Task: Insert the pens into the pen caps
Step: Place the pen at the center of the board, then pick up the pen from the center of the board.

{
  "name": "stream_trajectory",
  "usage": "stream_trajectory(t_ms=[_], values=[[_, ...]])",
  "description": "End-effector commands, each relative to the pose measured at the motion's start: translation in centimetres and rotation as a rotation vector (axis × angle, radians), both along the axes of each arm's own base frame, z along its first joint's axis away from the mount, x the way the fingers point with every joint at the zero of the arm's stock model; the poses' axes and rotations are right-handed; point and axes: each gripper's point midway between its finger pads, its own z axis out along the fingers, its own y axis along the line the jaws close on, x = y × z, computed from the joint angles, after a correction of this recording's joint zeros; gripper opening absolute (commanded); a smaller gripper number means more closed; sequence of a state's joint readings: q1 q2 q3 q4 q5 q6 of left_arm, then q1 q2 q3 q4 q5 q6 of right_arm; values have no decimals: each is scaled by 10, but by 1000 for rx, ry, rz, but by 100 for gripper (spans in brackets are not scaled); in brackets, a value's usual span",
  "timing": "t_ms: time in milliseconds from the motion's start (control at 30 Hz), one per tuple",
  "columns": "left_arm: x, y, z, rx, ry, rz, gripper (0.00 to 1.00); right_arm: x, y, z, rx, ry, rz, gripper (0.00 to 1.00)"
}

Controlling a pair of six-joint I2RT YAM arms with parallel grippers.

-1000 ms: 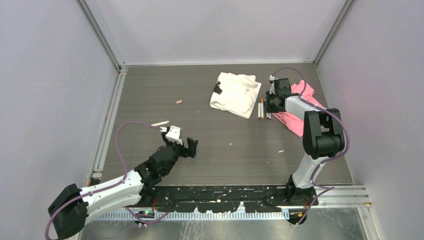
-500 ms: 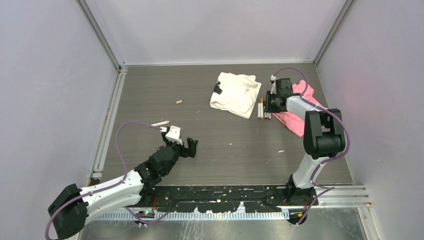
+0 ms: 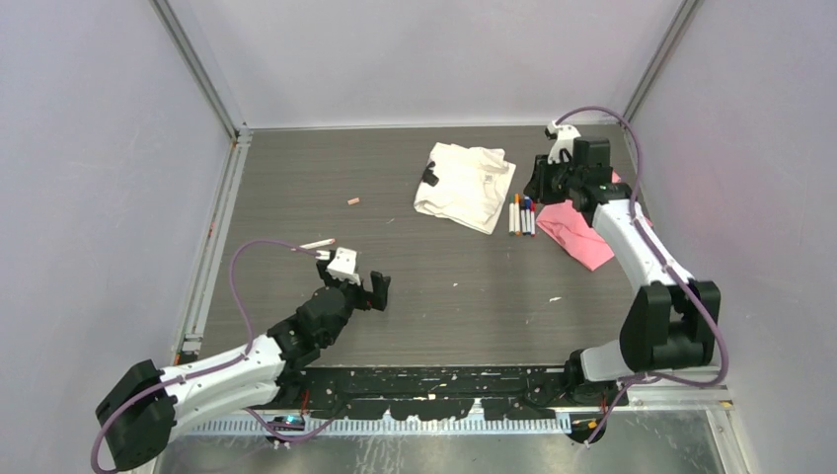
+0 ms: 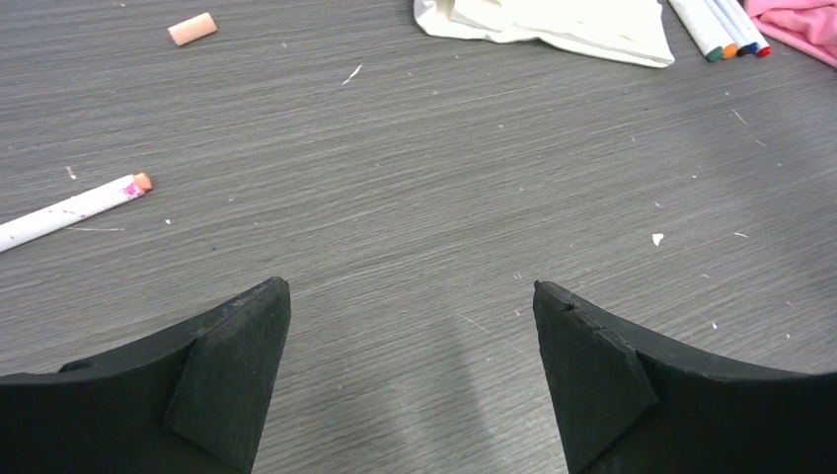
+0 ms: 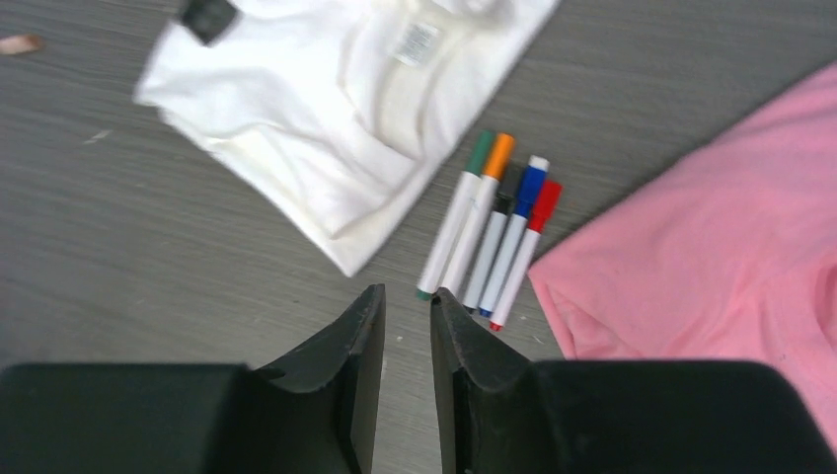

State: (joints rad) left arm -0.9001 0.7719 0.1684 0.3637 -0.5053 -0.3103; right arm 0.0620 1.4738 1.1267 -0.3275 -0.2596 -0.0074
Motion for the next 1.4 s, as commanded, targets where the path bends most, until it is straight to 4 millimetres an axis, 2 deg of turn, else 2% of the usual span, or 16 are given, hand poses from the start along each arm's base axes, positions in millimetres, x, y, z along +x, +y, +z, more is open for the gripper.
stream_trajectory(t_ms=[0,167,267,333,400,467,500,600,700,767,833,900,967,1233,1367], values=[[16,6,25,-40,-40,81,95,-28,39,70,107,-133,260,31],[42,15,43,-82,7,110,94,-58,73,130,252,-273,464,35],[61,18,51,-159,94,101,88,-84,99,155,358,-363,687,40],[72,21,53,-226,149,100,85,-96,111,152,412,-374,759,39],[81,21,53,-290,202,96,81,-98,115,137,406,-409,759,38],[89,21,50,-355,254,105,80,-97,112,115,388,-420,718,41],[93,22,49,-387,276,115,76,-95,110,109,382,-416,700,41],[106,31,39,-461,340,185,69,-92,109,101,399,-372,664,42],[116,38,31,-521,397,258,43,-90,111,98,429,-322,656,42],[120,46,22,-538,448,333,39,-89,111,95,434,-292,650,42],[126,68,13,-532,474,506,39,-90,110,92,435,-259,644,42],[117,93,-6,-486,544,692,40,-90,110,89,431,-237,634,42],[114,109,-12,-437,572,806,42,-90,109,88,420,-241,633,42],[113,139,-33,-291,732,1078,50,-90,108,89,406,-252,629,42],[117,148,-41,-197,829,1164,49,-90,108,90,401,-255,627,42]])
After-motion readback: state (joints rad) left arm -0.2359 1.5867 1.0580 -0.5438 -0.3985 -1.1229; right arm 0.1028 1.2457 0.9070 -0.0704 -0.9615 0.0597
